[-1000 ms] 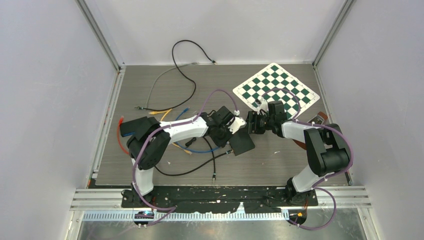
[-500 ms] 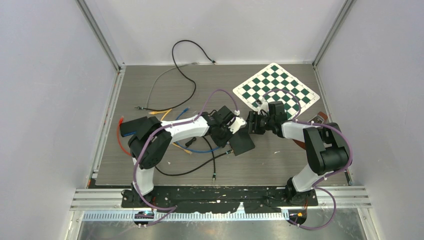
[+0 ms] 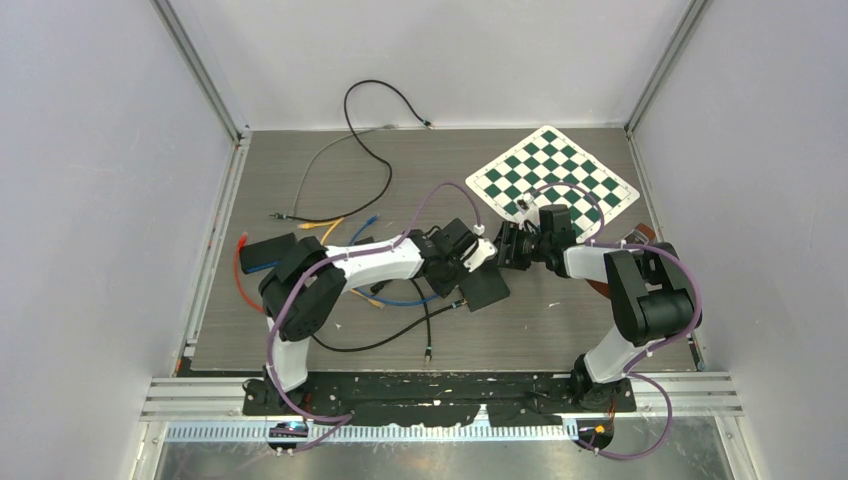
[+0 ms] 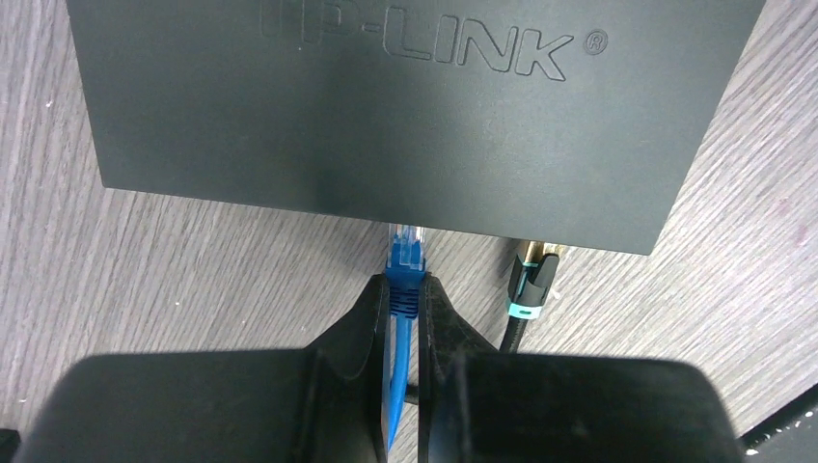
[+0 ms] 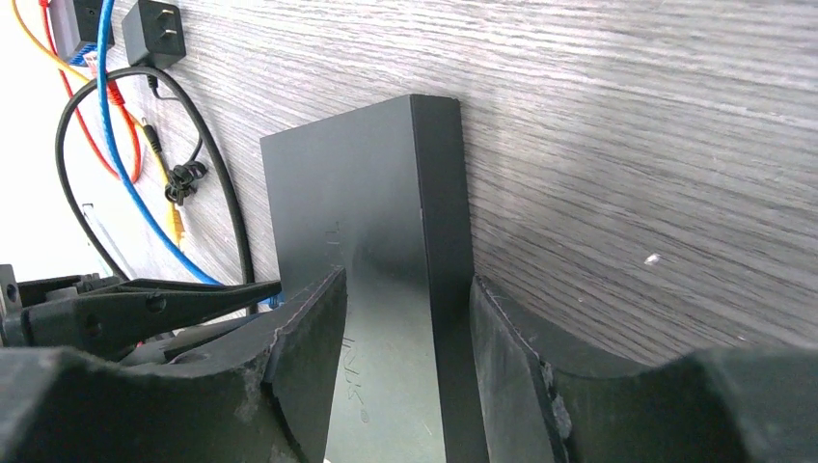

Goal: Insert the plug into the switch port
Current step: Insert the connector into the switch port.

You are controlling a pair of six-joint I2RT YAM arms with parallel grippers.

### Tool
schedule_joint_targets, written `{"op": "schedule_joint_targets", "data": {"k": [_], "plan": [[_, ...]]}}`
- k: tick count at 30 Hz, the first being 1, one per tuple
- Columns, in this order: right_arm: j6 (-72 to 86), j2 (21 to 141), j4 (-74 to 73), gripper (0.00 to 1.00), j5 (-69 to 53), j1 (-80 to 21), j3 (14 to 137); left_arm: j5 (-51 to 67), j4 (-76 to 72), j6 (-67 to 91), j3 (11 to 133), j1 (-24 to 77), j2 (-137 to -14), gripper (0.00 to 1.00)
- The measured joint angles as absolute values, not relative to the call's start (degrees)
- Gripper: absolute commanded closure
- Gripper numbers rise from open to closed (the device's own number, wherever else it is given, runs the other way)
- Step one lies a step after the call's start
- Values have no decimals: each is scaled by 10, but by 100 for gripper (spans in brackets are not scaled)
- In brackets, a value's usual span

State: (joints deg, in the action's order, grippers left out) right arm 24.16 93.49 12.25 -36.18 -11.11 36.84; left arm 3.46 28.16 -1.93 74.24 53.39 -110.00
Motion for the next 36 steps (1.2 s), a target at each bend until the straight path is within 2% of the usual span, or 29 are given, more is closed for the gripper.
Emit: {"op": "schedule_joint_targets", "data": {"k": [25, 36], "plan": [[260, 939, 135, 47, -368, -111, 364, -33, 270, -54, 740, 567, -1098, 100], [290, 940, 228, 52, -370, -107, 318, -32, 268, -39, 738, 566, -1098, 100]]}}
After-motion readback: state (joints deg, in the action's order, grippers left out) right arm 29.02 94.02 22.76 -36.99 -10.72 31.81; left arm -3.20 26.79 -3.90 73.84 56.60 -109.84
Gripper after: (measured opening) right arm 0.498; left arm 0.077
